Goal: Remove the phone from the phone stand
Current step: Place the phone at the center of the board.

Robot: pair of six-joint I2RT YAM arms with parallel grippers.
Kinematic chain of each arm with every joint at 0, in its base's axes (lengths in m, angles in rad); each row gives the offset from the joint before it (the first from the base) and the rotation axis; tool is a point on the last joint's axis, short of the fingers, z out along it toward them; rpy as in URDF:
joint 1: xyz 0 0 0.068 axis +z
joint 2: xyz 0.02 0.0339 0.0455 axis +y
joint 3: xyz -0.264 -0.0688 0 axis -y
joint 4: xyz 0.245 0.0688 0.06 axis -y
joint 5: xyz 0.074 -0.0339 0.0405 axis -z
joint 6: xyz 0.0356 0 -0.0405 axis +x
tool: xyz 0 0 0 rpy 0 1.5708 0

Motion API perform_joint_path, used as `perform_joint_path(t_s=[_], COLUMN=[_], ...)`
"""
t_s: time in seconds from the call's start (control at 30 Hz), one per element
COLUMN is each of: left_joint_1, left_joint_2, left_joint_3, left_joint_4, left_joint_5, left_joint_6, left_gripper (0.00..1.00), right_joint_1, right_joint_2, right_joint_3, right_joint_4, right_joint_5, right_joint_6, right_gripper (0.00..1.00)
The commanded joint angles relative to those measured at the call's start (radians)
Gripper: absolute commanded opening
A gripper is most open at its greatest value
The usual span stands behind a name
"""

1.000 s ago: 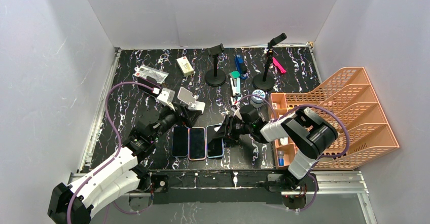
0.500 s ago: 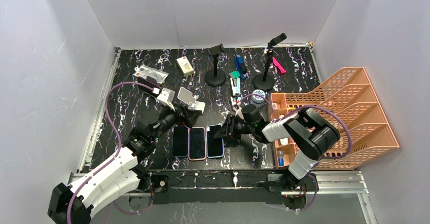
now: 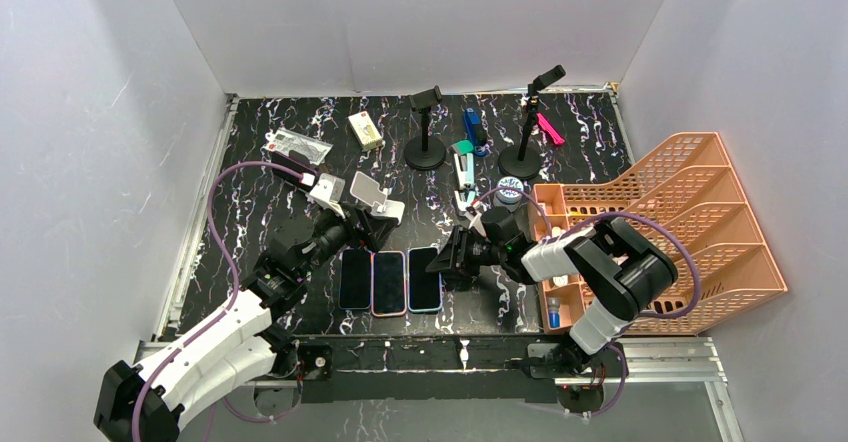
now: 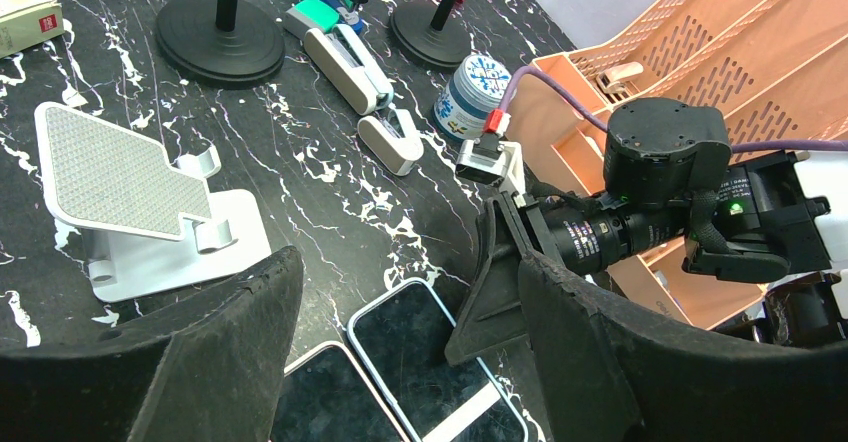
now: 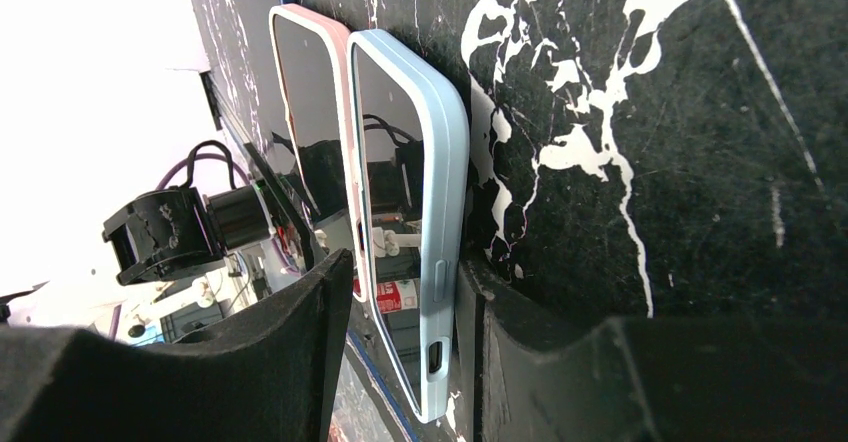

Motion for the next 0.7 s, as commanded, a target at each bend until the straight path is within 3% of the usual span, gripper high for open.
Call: perform_joint_path(t_s=[0.0,0.67], left_joint_1=[0.006,0.006], left_joint_2=[-0.005,-0.008], left_joint_3=[0.028,0.027], left_joint_4=[0.034,0.033], left_joint_5=[0.005,0.002], left_joint_6=[0.008,0.008], left_gripper=[0.76,0.76], right_joint_1=[-0.008,-0.015], right_joint_2=[-0.01,-0.04], right_joint_3=[-0.028,-0.045], right_joint_4=[-0.076,-0.121], right_joint_5=[0.055,0.08], right_joint_6=[-0.05,-0.082], right_gripper=[0.5,0.5])
